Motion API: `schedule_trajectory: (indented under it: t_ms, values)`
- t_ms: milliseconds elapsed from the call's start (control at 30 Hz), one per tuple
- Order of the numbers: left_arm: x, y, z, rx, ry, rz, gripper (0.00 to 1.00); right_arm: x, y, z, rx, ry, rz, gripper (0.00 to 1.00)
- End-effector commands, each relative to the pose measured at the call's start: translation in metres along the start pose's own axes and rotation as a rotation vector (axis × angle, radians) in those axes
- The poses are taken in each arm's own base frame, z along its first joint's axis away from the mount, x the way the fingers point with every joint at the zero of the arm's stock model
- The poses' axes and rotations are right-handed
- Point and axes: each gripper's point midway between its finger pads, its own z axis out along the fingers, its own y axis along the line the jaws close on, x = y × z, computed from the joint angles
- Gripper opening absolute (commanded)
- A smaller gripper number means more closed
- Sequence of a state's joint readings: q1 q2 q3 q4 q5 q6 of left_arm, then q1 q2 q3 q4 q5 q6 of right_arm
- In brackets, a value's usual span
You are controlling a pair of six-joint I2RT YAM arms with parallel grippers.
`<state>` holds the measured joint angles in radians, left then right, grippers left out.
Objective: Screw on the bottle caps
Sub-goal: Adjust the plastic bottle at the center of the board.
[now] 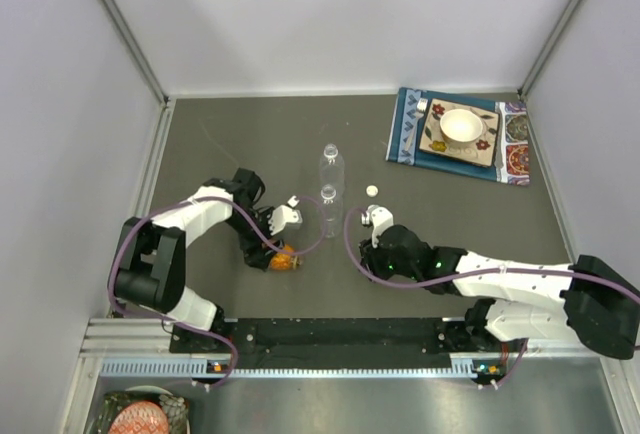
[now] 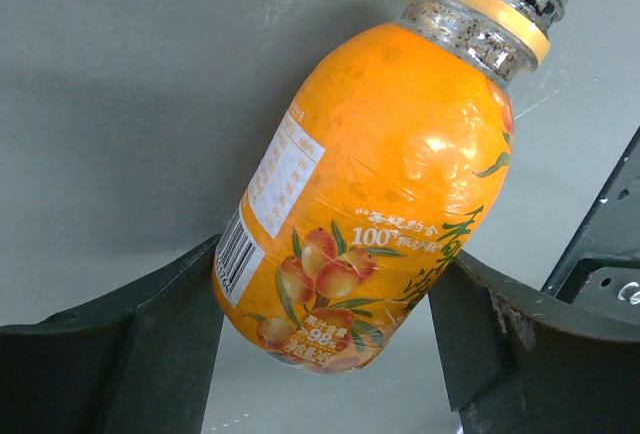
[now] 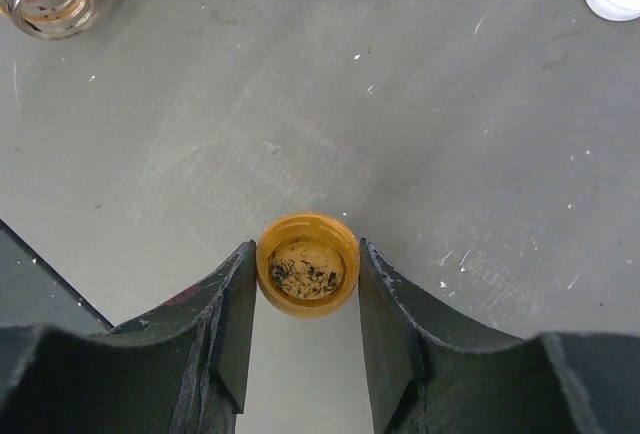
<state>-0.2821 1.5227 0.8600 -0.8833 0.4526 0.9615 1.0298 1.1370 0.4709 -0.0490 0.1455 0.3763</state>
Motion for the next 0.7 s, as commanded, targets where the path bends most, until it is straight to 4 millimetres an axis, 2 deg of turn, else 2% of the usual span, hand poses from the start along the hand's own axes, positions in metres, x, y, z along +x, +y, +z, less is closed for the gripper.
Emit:
schedule_trajectory:
  t_ms: [0,133,267,400,533,667]
  values:
    - [-0.015,-0.018,0.001,0.026,-0.031,-0.006,0.41,-0.013,0.012,0.001,-0.024,-0.033,0.023,0.41]
    - [-0.017,-0.03,0.005,0.058,-0.021,-0.012,0.46,-0.009,0.014,0.005,-0.024,-0.011,0.009,0.42]
    - [-0.01,-0.036,0.01,0.074,0.011,-0.021,0.53,0.002,0.012,0.011,-0.017,0.017,-0.005,0.42]
    - [-0.006,-0.04,0.009,0.082,0.02,-0.021,0.59,0.0,0.019,0.012,-0.037,0.019,-0.029,0.42]
    - [-0.02,-0.042,-0.007,0.031,-0.055,0.022,0.73,-0.002,0.03,0.004,-0.068,0.018,-0.066,0.45]
    - [-0.036,-0.048,-0.022,0.018,-0.121,0.013,0.74,0.002,0.03,-0.003,-0.088,0.015,-0.059,0.45]
